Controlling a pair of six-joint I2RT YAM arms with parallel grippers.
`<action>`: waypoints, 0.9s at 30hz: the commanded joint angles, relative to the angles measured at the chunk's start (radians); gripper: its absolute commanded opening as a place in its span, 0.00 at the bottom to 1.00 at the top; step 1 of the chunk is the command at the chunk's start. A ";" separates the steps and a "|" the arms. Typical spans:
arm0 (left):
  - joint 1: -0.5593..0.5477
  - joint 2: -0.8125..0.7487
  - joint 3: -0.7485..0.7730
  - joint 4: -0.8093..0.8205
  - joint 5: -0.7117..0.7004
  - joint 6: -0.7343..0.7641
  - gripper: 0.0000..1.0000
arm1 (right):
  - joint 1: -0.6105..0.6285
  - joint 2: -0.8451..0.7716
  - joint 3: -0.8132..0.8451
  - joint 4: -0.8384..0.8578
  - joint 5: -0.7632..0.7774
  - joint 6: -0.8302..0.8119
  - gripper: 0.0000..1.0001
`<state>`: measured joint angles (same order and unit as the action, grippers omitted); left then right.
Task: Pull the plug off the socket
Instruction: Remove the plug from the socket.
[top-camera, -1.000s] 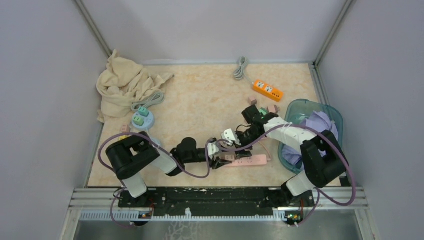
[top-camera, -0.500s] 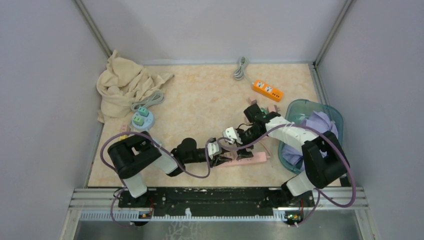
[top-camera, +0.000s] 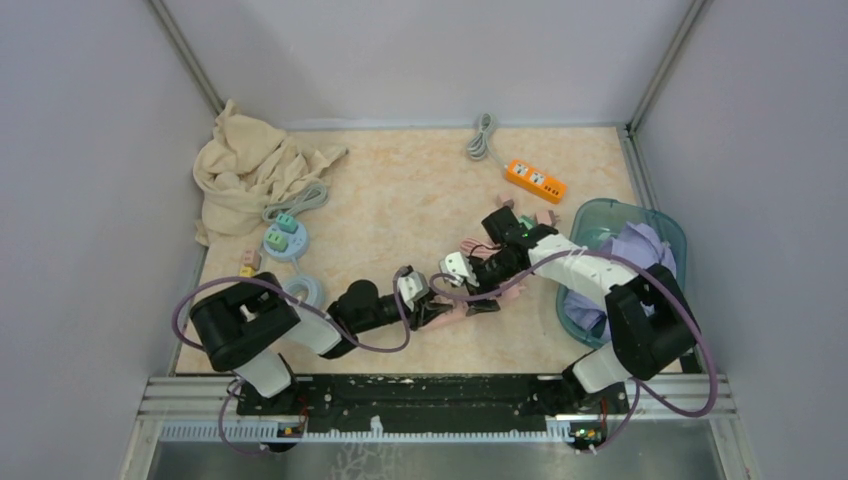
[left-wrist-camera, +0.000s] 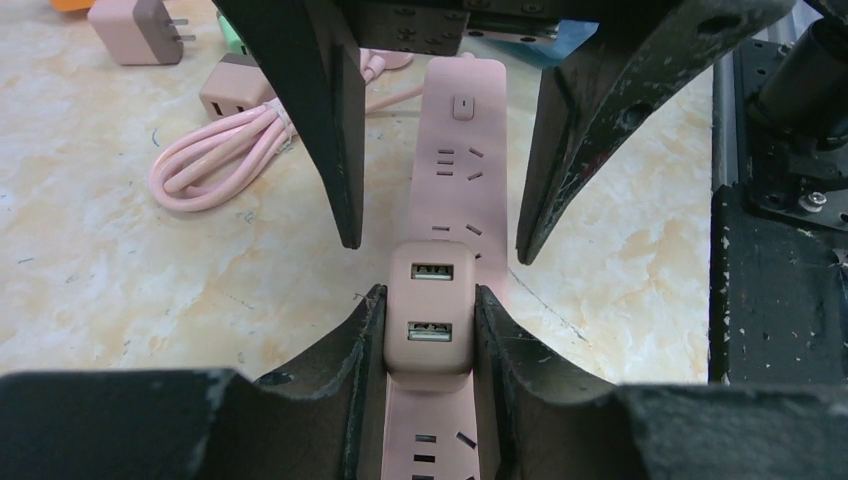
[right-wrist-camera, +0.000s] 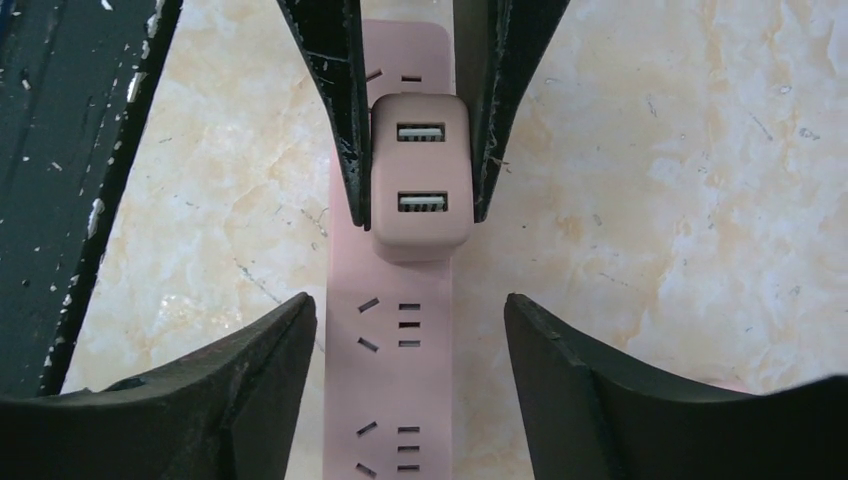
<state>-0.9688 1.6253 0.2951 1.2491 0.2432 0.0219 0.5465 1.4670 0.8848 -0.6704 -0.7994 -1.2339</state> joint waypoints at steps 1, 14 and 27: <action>0.010 -0.048 -0.017 0.075 -0.057 -0.044 0.00 | 0.028 0.016 0.008 0.079 0.031 0.045 0.66; 0.017 -0.101 -0.042 0.103 -0.057 -0.056 0.00 | 0.067 0.046 -0.006 0.107 0.070 0.050 0.68; 0.030 -0.192 -0.075 0.114 -0.050 -0.045 0.00 | 0.089 0.066 0.015 0.089 0.095 0.046 0.05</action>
<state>-0.9531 1.4986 0.2379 1.2549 0.2039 -0.0116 0.6258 1.5211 0.8772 -0.5789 -0.7158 -1.1820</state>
